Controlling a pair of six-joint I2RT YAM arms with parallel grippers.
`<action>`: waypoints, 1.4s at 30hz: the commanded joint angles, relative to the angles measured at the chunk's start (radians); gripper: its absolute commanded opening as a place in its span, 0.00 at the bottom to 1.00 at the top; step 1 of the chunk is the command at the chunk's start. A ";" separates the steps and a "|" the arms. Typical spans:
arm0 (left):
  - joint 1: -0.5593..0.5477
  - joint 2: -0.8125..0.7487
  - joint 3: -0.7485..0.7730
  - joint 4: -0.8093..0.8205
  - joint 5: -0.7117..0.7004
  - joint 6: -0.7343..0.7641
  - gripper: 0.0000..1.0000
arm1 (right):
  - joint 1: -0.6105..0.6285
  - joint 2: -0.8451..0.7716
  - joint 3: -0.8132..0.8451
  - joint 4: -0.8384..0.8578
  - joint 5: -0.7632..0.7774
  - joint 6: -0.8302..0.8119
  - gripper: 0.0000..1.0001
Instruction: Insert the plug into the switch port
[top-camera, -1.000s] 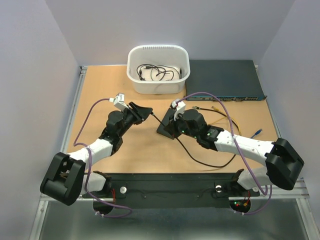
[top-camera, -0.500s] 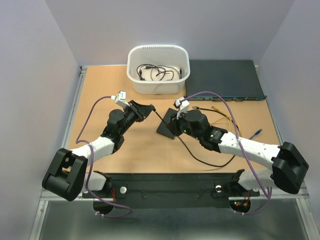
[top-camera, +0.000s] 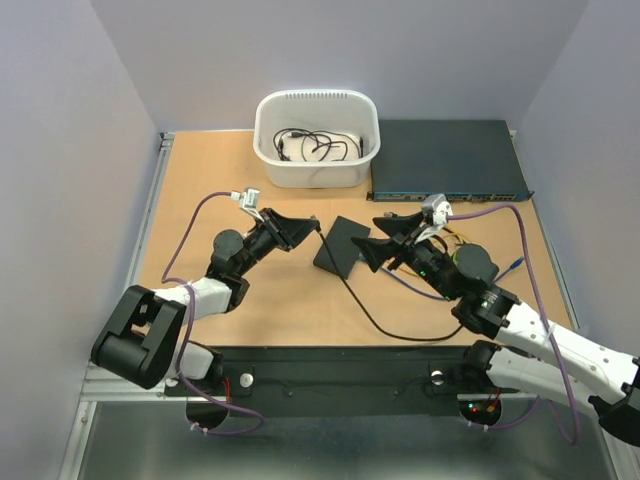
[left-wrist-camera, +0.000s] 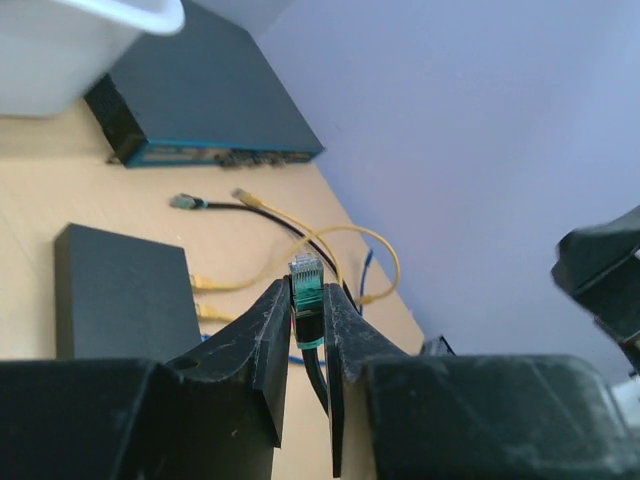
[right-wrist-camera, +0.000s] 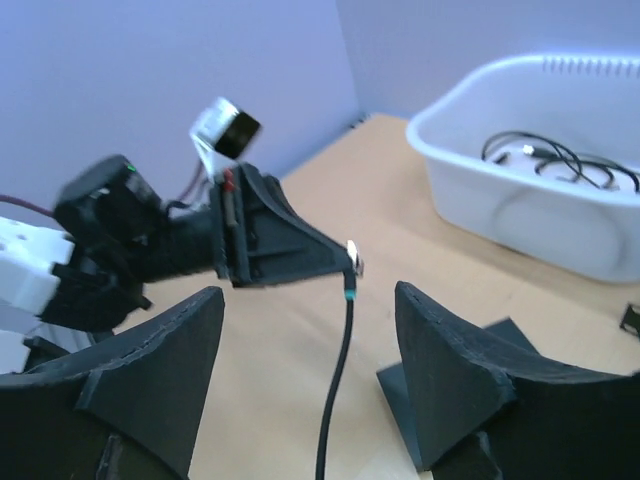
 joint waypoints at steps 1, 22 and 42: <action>-0.003 0.027 -0.011 0.642 0.179 -0.071 0.00 | 0.003 0.000 0.018 0.116 -0.182 -0.012 0.73; -0.005 -0.201 0.069 0.803 0.450 -0.180 0.00 | -0.001 0.097 0.084 0.126 -0.398 0.045 0.48; -0.003 -0.255 0.047 0.800 0.464 -0.179 0.00 | -0.003 0.220 0.097 0.191 -0.382 0.059 0.41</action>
